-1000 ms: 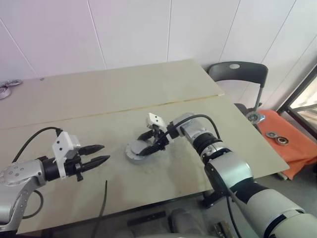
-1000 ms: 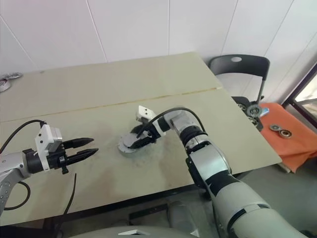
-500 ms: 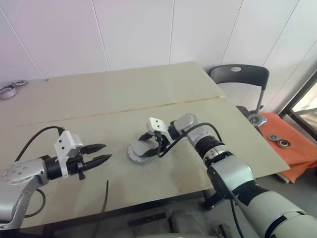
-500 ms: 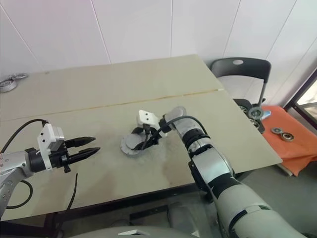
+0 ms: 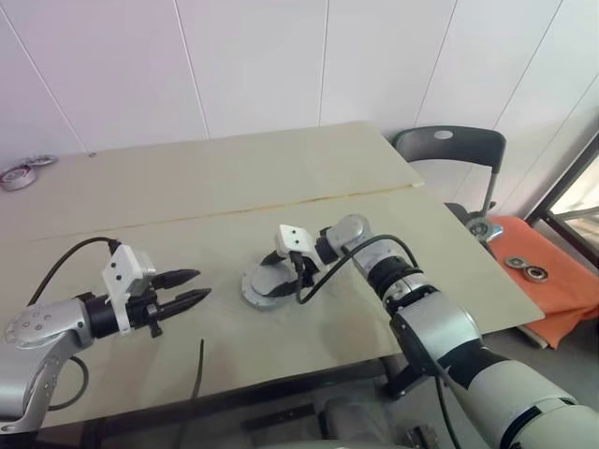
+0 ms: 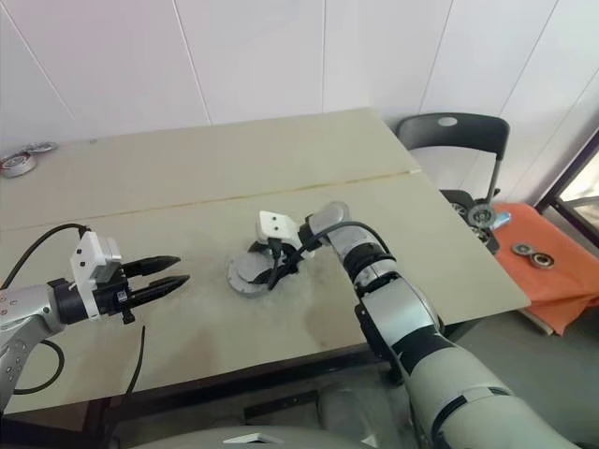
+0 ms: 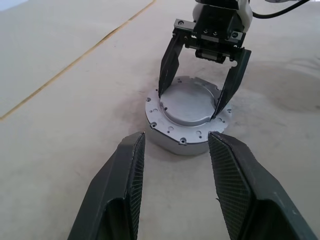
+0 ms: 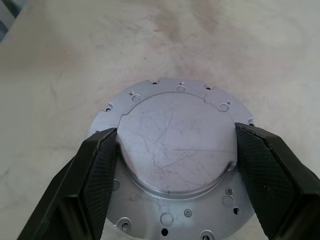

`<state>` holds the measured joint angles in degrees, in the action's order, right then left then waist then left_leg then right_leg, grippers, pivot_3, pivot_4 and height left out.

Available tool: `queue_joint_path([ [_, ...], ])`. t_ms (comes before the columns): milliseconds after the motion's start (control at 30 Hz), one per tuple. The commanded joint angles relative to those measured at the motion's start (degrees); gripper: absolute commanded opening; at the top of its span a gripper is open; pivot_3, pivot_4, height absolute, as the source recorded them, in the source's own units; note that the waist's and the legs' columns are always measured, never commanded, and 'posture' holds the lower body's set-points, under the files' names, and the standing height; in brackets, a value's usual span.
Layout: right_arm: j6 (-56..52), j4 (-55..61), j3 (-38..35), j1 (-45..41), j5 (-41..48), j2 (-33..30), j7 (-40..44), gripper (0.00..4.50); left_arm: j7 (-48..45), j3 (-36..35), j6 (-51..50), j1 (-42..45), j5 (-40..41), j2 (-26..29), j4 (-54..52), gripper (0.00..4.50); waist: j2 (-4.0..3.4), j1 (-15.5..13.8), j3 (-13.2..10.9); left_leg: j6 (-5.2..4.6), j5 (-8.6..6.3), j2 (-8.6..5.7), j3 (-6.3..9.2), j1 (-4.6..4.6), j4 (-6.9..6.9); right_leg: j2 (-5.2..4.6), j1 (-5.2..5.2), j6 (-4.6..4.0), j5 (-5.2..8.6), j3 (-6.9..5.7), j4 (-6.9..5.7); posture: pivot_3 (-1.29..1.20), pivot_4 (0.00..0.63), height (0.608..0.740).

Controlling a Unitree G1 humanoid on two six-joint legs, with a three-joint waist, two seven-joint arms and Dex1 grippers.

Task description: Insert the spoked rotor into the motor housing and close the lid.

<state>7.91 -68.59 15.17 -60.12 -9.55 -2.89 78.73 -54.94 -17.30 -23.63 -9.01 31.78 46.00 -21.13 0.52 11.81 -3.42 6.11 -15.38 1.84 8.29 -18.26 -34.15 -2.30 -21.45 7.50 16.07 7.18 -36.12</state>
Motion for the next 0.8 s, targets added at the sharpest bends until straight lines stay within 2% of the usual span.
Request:
queue_joint_path([
  [33, -7.0, -2.6, 0.9, 0.4, -0.6, 1.7, 0.9, 3.26, 0.3, -0.6, 0.0, 0.8, 0.6, 0.0, -1.8, 2.12, -0.01, 0.0, 0.0, 0.0, 0.0, 0.0, 0.0, 0.0, 0.0, 0.0, 0.0, 0.0, 0.0, 0.0, 0.0, 0.0, 0.0, 0.74],
  [133, -7.6, -2.4, 1.8, 0.8, -1.8, 1.2, -0.7, 3.26, 0.5, -0.7, 0.0, 0.6, 0.7, 0.0, -2.0, 2.12, 0.0, 0.0, 0.0, 0.0, 0.0, 0.0, 0.0, -0.02, 0.0, -0.01, -0.01, 0.01, 0.0, 0.0, 0.01, 0.0, 0.0, 0.74],
  [267, 0.4, -1.3, 5.2, 3.2, -5.3, -0.2, -3.0, 3.26, 0.6, -0.8, -0.2, 0.4, 0.8, 0.1, -2.2, 2.12, 0.02, 0.1, 0.0, 0.0, 0.0, 0.0, -0.01, 0.03, -0.01, 0.0, 0.06, 0.01, 0.02, 0.0, 0.02, 0.0, 0.0, 0.74],
  [800, 1.0, -1.8, 4.9, 3.5, -5.0, -0.1, -3.3, 3.26, 4.1, 3.7, -1.3, 5.9, -0.7, -2.4, 0.1, 2.12, 0.04, 0.0, 0.0, 0.0, 0.0, 0.0, 0.0, 0.1, -0.05, 0.01, 0.17, 0.0, 0.01, 0.0, -0.01, 0.0, 0.0, 0.74],
])
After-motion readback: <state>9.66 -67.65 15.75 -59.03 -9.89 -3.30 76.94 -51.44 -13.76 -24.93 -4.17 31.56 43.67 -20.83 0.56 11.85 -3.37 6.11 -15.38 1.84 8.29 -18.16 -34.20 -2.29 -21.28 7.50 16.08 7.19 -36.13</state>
